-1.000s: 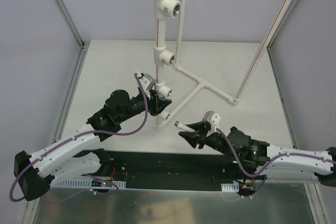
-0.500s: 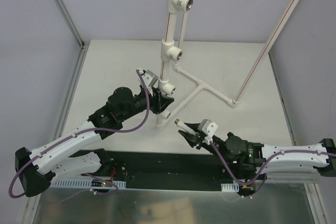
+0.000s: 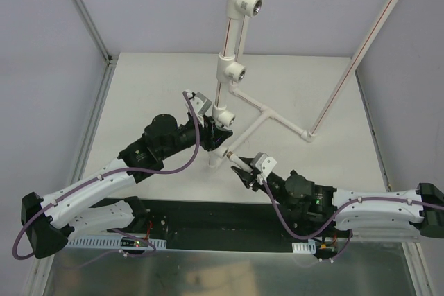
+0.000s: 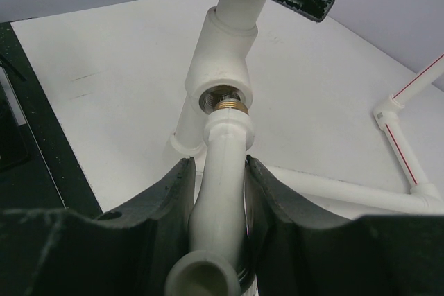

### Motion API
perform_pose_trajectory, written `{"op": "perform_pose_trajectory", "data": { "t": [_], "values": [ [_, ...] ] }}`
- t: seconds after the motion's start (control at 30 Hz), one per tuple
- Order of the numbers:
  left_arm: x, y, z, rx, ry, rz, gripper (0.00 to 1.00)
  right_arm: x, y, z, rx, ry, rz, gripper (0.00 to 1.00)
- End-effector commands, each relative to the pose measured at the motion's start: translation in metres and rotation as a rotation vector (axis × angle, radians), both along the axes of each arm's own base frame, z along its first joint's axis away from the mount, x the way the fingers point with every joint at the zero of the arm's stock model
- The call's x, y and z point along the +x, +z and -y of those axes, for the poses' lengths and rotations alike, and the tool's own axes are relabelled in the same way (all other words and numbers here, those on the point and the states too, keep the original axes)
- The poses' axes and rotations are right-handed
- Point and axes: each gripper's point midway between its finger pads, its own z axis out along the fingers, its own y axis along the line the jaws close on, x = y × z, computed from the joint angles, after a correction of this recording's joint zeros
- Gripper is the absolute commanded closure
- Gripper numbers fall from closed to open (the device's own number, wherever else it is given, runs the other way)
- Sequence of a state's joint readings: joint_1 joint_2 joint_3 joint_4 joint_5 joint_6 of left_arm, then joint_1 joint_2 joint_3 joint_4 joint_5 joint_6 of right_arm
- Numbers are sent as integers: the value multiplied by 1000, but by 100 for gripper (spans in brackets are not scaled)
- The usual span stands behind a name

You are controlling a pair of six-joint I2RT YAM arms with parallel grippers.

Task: Install the water faucets
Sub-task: Install the water faucet onto the adaptor.

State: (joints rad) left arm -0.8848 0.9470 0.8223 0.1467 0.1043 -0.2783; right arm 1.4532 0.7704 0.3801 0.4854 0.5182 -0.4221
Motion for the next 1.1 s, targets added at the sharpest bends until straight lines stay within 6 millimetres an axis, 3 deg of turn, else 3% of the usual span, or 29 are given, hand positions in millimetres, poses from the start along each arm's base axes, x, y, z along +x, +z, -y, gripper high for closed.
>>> {"op": "perform_pose_trajectory", "data": {
  "t": [0.0,1.07],
  "values": [
    [-17,49,12,-265,-29,-173,100,0,31,-9,127,21,12,100],
    [-25,52,16,-320,-61,-239,100,5,16,-22,137,45,-1,100]
  ]
}}
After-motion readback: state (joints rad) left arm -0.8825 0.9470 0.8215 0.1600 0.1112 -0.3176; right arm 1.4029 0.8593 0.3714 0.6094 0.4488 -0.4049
